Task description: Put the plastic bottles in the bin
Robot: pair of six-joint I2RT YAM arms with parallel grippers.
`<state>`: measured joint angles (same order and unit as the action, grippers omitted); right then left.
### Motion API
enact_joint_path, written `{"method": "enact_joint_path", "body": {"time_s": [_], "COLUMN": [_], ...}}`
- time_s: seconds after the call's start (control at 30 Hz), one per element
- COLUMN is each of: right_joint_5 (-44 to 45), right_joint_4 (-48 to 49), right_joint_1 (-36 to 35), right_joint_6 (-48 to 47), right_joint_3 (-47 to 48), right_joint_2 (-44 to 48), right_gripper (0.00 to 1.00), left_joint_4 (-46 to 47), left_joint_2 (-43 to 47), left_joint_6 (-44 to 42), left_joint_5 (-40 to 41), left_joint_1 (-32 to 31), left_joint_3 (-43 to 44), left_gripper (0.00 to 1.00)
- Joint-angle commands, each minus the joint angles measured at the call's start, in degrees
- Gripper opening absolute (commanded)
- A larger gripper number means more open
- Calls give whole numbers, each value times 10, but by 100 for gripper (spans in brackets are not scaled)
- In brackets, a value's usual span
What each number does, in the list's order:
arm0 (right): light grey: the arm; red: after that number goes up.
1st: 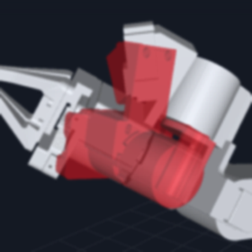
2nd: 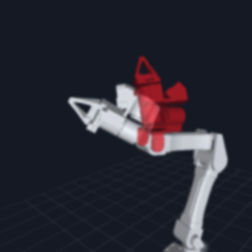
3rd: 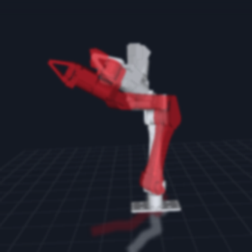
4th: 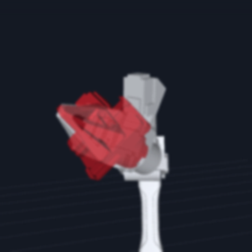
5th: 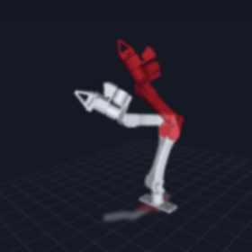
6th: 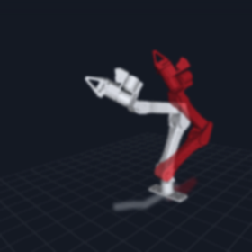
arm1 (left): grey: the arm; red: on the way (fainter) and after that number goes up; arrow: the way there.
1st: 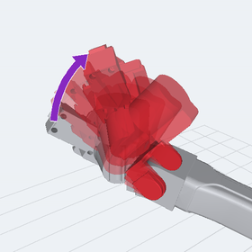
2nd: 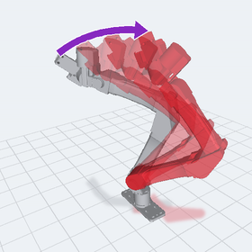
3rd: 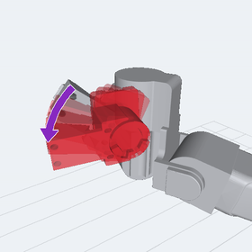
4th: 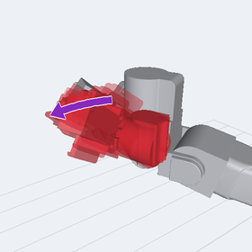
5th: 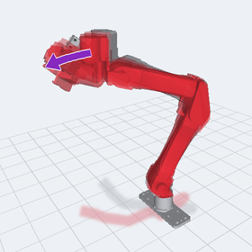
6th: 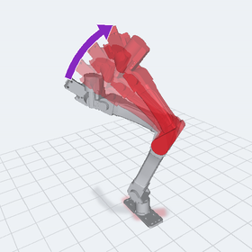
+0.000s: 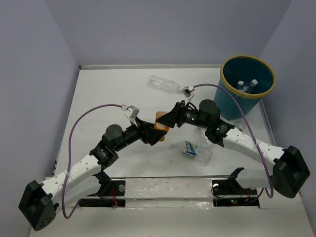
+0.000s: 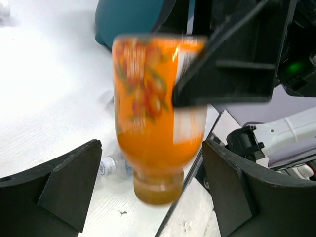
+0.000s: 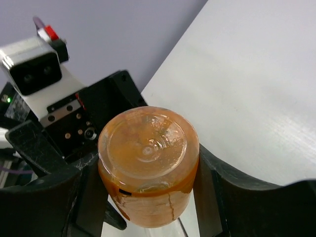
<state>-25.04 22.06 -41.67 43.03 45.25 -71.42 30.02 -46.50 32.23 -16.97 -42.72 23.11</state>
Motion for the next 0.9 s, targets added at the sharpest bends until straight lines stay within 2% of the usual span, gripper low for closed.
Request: {"method": "enact_joint_path", "body": {"time_s": [0.0, 0.13, 0.17, 0.2, 0.33, 0.37, 0.47, 0.5, 0.6, 0.67, 0.73, 0.83, 0.87], "right_joint_5": [121, 133, 141, 155, 352, 446, 569, 600, 607, 598, 605, 592, 574], "right_joint_4": [-18, -58, -73, -114, -199, -202, -200, -185, -156, -156, -158, -161, -177], "right_joint_1": [26, 119, 162, 181, 230, 247, 279, 311, 366, 399, 410, 411, 411], "right_joint_6": [-57, -65, -82, -96, -222, -278, -353, -366, -385, -388, -385, -358, -346], "right_joint_3": [68, 120, 135, 174, 257, 267, 294, 296, 299, 304, 302, 290, 299], "right_joint_2": [44, 79, 86, 92, 106, 102, 87, 83, 60, 8, -9, 1, 6], "right_gripper": [29, 29, 29, 29, 28, 28, 27, 27, 26, 26, 28, 76, 99], "left_joint_4": [-56, -116, -130, -134, -138, -140, -158, -178, -204, -229, -249, -341, -387], "left_joint_2": [53, 86, 96, 99, 102, 99, 92, 89, 87, 94, 105, 132, 148], "left_joint_6": [-15, -1, 5, 17, 29, 30, 29, 28, 30, 32, 31, 0, -10], "left_joint_5": [27, 53, 58, 62, 65, 64, 67, 74, 76, 70, 78, 125, 137], "left_joint_1": [-1, -1, -2, -1, -1, -1, -1, -1, -1, -1, -1, -1, -1], "left_joint_3": [28, 35, 34, 33, 19, 18, 36, 51, 64, 66, 70, 103, 135], "left_gripper": [93, 93, 93, 93, 93, 92, 92, 92, 91, 91, 91, 91, 91]}}
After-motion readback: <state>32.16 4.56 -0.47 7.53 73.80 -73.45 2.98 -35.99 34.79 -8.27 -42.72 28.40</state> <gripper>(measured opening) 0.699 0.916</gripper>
